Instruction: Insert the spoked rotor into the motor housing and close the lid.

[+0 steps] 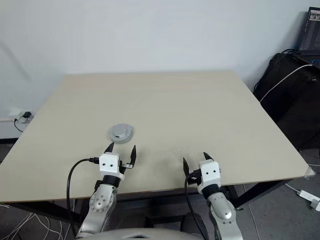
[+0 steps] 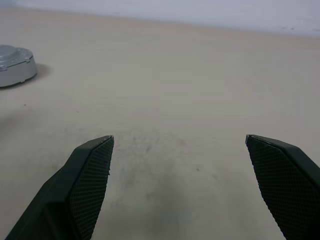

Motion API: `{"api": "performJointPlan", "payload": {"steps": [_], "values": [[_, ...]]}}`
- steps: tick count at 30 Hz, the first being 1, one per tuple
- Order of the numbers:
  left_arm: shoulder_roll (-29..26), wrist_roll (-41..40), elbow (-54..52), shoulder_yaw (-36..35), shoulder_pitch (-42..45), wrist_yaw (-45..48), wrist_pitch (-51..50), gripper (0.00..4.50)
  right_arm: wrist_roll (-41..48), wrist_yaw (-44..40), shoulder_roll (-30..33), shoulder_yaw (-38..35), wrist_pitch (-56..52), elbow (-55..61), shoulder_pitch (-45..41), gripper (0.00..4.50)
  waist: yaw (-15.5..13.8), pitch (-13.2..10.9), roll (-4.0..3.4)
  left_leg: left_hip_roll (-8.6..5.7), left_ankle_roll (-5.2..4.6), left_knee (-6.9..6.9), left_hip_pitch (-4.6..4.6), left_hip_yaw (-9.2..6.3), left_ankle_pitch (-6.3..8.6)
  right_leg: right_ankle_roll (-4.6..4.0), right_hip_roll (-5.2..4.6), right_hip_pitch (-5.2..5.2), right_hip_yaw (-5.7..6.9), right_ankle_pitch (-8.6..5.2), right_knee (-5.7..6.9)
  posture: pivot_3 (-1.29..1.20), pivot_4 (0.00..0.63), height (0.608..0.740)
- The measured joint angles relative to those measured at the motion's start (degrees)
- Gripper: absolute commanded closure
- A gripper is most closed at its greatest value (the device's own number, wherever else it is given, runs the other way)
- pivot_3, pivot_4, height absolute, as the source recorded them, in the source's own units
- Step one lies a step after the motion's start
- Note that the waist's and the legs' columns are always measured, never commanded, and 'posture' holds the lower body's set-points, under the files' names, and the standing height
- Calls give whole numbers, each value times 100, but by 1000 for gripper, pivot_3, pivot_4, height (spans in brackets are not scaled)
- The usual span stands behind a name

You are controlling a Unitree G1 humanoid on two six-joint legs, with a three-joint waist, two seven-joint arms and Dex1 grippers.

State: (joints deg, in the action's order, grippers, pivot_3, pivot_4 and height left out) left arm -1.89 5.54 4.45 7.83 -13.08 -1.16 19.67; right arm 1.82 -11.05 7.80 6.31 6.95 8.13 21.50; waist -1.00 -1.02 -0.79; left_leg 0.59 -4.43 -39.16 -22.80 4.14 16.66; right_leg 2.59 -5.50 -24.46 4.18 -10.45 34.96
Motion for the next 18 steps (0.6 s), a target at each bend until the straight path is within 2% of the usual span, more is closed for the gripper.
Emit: {"api": "performJointPlan", "payload": {"steps": [18], "values": [[166, 1, 12, -54, 42, -4, -7, 32, 83, -7, -106, -1, -130, 7, -29, 0, -3, 2, 1, 0, -1, -4, 1, 2, 0, 0, 17, 1, 0, 0, 4, 0, 0, 740]]}}
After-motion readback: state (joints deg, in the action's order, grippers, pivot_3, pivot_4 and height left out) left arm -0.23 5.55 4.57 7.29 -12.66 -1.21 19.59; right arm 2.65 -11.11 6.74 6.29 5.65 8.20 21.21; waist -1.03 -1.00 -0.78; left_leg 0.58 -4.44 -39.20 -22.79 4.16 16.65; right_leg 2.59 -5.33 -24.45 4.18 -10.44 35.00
